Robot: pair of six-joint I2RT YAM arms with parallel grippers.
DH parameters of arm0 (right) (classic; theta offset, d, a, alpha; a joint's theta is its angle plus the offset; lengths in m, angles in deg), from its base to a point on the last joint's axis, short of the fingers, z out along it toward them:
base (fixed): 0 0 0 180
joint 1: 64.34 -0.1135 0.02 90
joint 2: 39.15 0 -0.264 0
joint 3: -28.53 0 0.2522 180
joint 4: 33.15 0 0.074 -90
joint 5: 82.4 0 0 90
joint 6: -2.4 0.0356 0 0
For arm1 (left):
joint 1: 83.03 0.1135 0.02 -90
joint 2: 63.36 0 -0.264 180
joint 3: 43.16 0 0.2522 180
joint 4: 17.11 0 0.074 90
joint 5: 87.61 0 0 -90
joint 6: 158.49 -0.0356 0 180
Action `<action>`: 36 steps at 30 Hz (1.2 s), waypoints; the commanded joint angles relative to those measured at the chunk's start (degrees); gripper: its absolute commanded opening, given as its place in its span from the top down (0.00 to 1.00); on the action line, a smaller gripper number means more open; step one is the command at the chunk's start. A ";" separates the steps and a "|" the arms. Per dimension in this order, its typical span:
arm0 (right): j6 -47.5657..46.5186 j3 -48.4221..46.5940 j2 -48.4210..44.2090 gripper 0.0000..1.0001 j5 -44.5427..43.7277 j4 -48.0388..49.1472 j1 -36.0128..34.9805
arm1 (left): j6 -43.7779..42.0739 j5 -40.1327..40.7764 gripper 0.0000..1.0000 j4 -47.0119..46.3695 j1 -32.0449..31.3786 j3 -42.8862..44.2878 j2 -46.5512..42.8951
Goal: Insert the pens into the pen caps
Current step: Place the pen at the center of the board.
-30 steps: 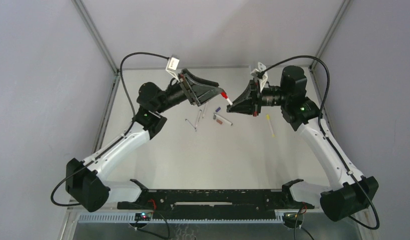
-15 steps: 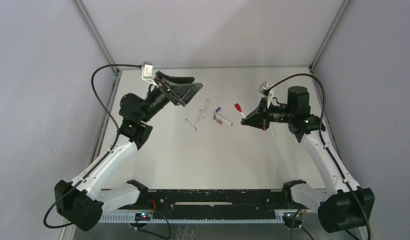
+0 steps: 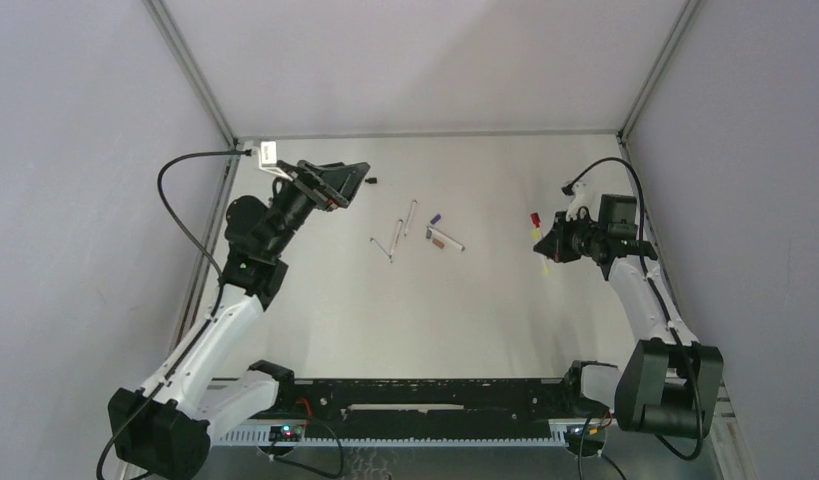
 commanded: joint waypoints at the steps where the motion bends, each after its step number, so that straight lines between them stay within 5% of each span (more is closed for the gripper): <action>1: 1.38 0.01 3.48 0.97 -7.76 3.65 2.45 | -0.31 4.46 0.00 1.13 2.04 -2.81 -2.68; 21: 2.77 -10.76 27.87 0.81 -9.26 1.02 8.83 | 10.43 -0.44 0.00 -1.40 6.63 -8.35 2.52; 36: 0.97 -12.02 30.69 0.67 -8.37 -0.49 8.57 | 13.36 -2.91 0.03 -4.32 6.63 -9.62 5.85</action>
